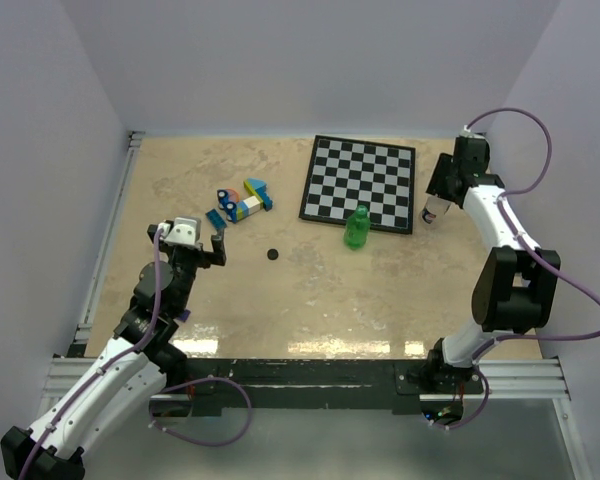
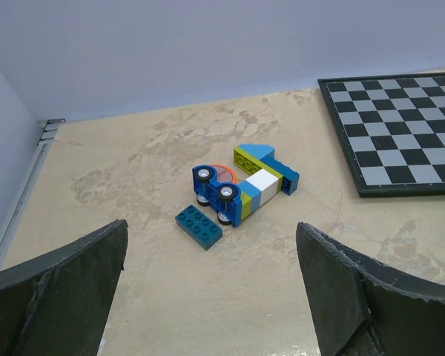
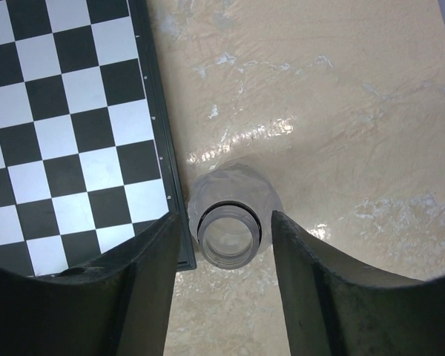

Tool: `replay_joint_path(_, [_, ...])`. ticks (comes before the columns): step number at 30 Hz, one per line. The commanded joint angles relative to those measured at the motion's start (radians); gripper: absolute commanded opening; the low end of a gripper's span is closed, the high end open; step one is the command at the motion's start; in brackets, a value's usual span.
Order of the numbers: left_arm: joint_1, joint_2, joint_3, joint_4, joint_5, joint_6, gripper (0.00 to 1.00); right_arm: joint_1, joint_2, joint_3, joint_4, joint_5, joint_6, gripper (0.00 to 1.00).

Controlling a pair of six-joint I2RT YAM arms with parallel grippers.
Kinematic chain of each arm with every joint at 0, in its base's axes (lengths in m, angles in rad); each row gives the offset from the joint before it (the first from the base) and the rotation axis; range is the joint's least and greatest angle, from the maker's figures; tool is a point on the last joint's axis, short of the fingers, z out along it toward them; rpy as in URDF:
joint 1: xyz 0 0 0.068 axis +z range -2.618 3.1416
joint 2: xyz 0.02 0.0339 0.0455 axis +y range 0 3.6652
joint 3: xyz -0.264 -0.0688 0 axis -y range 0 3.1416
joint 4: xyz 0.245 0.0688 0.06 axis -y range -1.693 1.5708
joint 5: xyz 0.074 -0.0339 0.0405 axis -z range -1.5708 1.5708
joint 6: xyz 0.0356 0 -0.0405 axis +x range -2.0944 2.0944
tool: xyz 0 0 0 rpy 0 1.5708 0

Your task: Screw on the bottle caps

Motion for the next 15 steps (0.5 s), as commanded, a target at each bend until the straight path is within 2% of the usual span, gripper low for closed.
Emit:
replay_joint_path(1, [0.014,0.005,0.045,0.015,0.021,-0.007,1.0,-0.007,-0.014,0.038,-0.012,-0.007,-0.007,0.52])
replay_joint_path(6, [0.016,0.01,0.046,0.015,0.034,-0.01,1.0,-0.01,-0.014,0.032,-0.017,-0.001,-0.013,0.41])
replay_joint_path(8, [0.017,0.01,0.048,0.016,0.038,-0.008,1.0,-0.01,-0.018,0.034,-0.017,0.006,-0.015,0.33])
replay_joint_path(13, [0.017,0.013,0.046,0.021,0.083,-0.003,1.0,-0.01,-0.055,0.046,-0.021,0.001,-0.024,0.06])
replay_joint_path(15, [0.017,0.016,0.046,0.032,0.127,0.003,1.0,-0.01,-0.087,0.049,-0.018,-0.005,-0.036,0.01])
